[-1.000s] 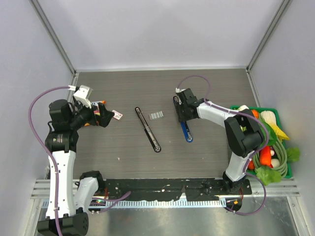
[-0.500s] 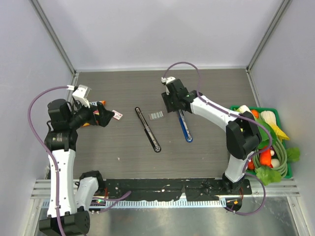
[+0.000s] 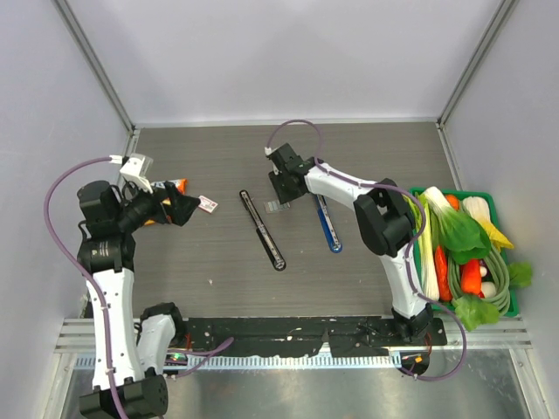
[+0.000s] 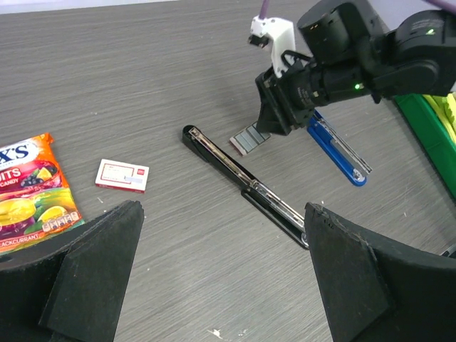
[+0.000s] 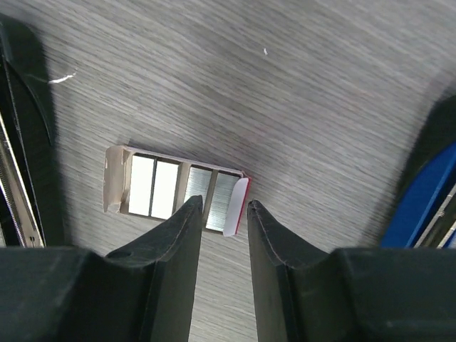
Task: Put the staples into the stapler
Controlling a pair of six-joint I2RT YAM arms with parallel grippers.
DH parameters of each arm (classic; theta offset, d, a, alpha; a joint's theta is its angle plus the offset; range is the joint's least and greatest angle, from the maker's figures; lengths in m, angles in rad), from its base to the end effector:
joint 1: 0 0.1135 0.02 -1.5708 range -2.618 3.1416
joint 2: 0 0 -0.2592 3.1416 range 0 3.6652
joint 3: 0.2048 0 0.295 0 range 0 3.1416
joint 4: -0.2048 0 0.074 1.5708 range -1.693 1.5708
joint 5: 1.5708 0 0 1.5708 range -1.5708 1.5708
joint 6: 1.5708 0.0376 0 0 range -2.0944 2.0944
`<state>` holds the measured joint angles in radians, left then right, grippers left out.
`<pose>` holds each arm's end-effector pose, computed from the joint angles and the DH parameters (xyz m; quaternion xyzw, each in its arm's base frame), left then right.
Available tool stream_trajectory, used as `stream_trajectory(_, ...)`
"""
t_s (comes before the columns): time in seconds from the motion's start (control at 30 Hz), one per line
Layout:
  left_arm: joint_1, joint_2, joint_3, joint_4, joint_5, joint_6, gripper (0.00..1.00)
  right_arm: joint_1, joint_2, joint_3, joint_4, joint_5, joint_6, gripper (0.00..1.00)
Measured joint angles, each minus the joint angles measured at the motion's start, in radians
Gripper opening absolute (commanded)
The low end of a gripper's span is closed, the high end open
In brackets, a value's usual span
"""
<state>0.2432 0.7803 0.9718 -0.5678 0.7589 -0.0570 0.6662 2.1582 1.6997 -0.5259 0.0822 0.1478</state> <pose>0.2024 0.0236 0.3725 0.0911 0.7906 -0.2564 0.5486 0.4036 0.3133 0.1624 -0.2337 0.9276 0.0782 0.2808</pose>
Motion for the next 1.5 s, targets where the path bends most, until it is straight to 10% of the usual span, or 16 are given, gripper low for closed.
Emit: stream_trajectory(1.5, 0.027, 0.018, -0.028, 0.048, 0.050, -0.041, 1.00, 0.000, 0.010, 0.000, 0.031, -0.050, 0.036, 0.33)
